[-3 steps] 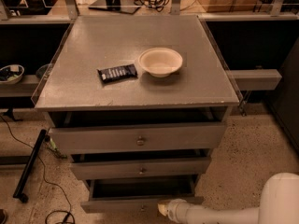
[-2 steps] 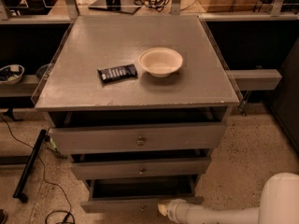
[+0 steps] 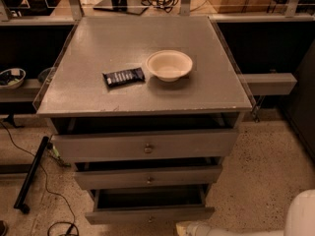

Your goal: Close bottom drawer

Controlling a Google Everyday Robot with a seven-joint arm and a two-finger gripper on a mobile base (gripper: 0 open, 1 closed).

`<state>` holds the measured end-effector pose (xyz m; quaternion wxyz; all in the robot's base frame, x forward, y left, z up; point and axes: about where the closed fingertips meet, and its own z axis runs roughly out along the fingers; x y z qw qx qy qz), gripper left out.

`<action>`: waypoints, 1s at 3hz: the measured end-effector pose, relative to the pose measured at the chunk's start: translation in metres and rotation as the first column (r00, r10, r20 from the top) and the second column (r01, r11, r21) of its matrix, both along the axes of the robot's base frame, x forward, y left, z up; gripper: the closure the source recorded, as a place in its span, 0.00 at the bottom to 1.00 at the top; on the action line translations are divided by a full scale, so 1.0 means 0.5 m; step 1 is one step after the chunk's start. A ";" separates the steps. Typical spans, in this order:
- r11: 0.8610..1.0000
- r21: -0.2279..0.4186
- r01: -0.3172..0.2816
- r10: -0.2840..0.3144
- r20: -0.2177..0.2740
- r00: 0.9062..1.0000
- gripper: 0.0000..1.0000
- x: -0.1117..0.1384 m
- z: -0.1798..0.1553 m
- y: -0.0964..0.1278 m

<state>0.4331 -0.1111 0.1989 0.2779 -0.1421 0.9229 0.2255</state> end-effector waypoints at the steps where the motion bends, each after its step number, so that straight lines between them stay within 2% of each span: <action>1: 1.000 0.000 0.000 0.000 0.000 1.000 1.00 0.000 0.000 0.000; 2: 1.000 0.016 0.012 -0.012 -0.002 1.000 1.00 0.015 -0.010 -0.001; 3: 0.998 0.022 0.060 -0.060 -0.004 0.998 1.00 0.060 -0.060 -0.007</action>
Offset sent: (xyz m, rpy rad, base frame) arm 0.0194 -0.0032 -0.0112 0.0393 0.0031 -0.0327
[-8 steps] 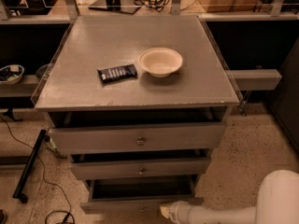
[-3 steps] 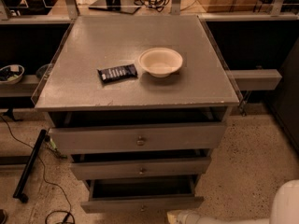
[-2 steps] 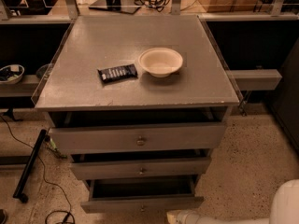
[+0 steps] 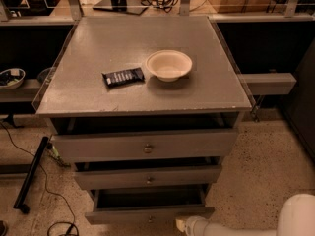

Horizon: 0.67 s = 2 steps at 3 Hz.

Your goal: Close bottom drawer

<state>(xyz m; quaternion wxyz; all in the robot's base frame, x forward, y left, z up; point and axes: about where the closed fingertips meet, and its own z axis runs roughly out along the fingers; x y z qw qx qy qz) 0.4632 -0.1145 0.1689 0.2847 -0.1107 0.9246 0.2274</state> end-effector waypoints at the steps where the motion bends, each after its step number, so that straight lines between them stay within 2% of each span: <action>1: 1.000 0.003 0.016 -0.016 0.005 1.000 1.00 0.026 -0.021 0.005; 2: 1.000 0.004 0.018 -0.018 0.008 1.000 1.00 0.025 -0.022 0.007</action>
Offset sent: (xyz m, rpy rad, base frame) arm 0.0338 0.0080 -0.0137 0.0163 -0.0389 -0.0314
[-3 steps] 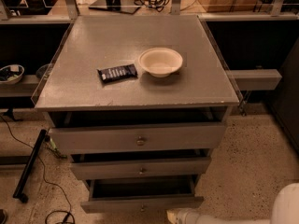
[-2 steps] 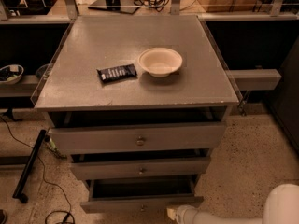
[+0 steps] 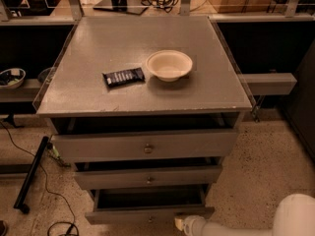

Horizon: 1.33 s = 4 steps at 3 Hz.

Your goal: Close bottom drawer

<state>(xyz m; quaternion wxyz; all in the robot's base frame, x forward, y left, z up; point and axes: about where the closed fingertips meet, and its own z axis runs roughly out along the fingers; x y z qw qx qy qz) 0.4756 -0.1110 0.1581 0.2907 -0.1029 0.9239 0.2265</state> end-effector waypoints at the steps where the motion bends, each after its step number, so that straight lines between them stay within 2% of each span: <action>1: 1.000 0.003 0.000 0.000 0.004 1.000 1.00 0.002 0.000 0.004; 4: 1.000 0.012 -0.015 0.015 0.013 1.000 1.00 0.025 0.003 0.028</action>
Offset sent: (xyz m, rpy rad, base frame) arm 0.0462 0.0236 0.0012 0.0189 -0.0189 0.0259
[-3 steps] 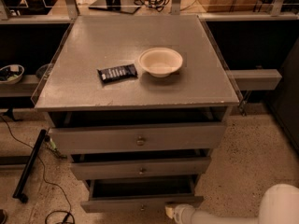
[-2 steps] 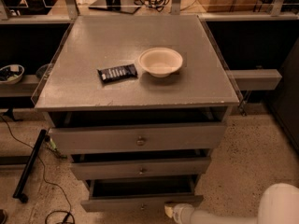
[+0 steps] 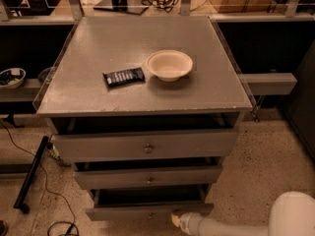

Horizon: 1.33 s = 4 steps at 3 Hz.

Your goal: Close bottom drawer

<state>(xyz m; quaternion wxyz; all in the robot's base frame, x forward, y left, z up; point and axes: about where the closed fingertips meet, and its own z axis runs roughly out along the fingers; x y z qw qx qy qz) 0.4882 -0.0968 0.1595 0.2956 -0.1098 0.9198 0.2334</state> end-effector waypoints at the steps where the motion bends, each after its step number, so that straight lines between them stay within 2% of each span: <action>1: 1.000 0.004 -0.006 0.006 0.005 1.000 1.00 0.009 0.002 0.009; 2: 0.998 0.031 -0.050 0.049 0.030 0.998 1.00 0.070 0.014 0.061; 3: 0.998 0.034 -0.062 0.060 0.048 0.997 1.00 0.086 0.027 0.071; 4: 0.998 0.036 -0.045 0.043 0.048 0.998 1.00 0.095 0.023 0.067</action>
Offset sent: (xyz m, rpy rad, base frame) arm 0.0380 0.0281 0.0050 0.0212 -0.0283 0.0412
